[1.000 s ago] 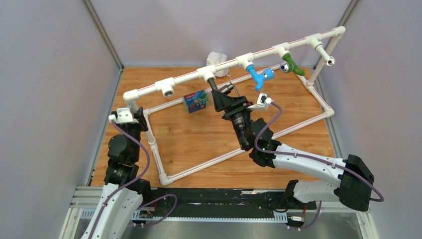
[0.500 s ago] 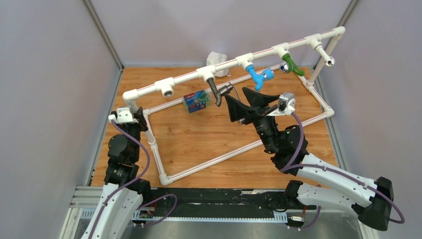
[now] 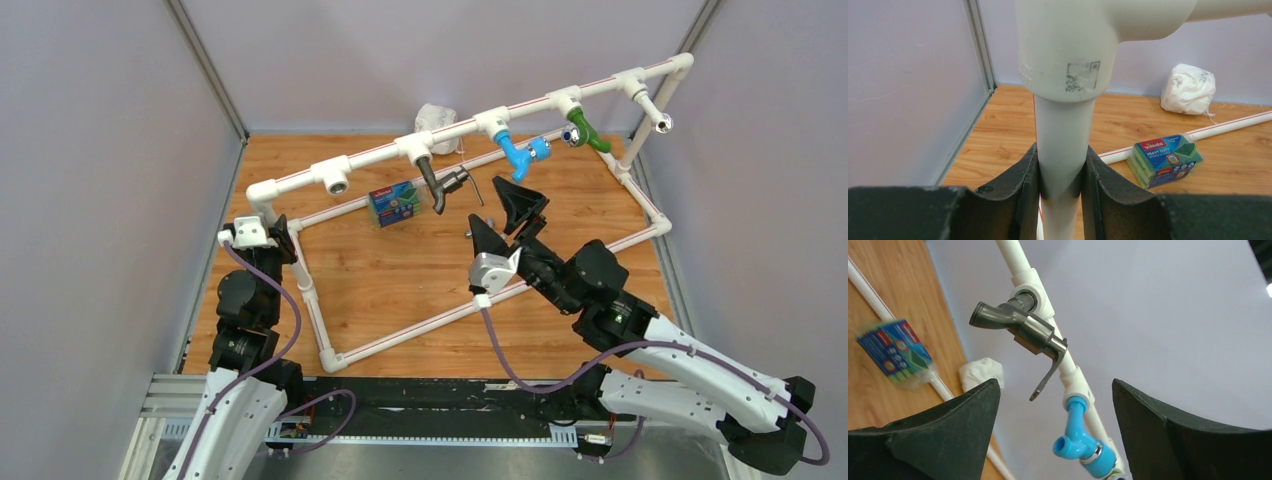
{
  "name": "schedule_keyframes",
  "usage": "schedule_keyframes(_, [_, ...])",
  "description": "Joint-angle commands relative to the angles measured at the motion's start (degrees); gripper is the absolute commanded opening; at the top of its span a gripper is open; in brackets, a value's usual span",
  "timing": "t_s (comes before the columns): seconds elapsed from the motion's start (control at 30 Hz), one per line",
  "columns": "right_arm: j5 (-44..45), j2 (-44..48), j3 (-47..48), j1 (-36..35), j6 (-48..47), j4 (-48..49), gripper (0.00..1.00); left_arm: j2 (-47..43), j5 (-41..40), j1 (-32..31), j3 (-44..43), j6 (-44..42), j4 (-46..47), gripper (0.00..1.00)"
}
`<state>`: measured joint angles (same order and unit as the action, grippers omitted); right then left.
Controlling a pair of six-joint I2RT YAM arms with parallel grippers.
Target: Install the water faucets
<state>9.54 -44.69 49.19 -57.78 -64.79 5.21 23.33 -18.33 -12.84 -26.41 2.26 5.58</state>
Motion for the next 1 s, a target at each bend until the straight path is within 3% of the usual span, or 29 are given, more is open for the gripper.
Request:
schedule_keyframes(0.0, [-1.2, -3.7, 4.3, -0.9, -24.5, -4.9, 0.89, -0.1, 0.0, 0.0, -1.4, 0.6, 0.3, 0.00])
schedule_keyframes(0.3, [4.5, -14.5, 11.0, -2.3, -38.3, -4.2, 0.87, 0.1, -0.1, 0.1, -1.2, 0.6, 0.2, 0.00])
schedule_keyframes(0.73, [9.1, -24.3, 15.8, -2.1, -38.1, -4.3, 0.78, -0.8, -0.5, 0.0, -1.1, 0.5, 0.4, 0.00])
schedule_keyframes(0.83, [10.4, -26.2, 17.2, -2.1, -35.3, -4.6, 0.62, -0.9, -0.4, 0.0, -1.1, 0.6, 0.5, 0.00])
schedule_keyframes(0.9, [11.5, -27.8, 18.3, -2.1, -33.0, -4.7, 0.40, -0.9, -0.4, 0.0, -1.1, 0.6, 0.6, 0.00])
schedule_keyframes(0.97, [12.4, -29.2, 19.4, -2.1, -29.7, -4.7, 0.28, -1.0, -0.4, 0.0, -1.0, 0.6, 0.5, 0.00])
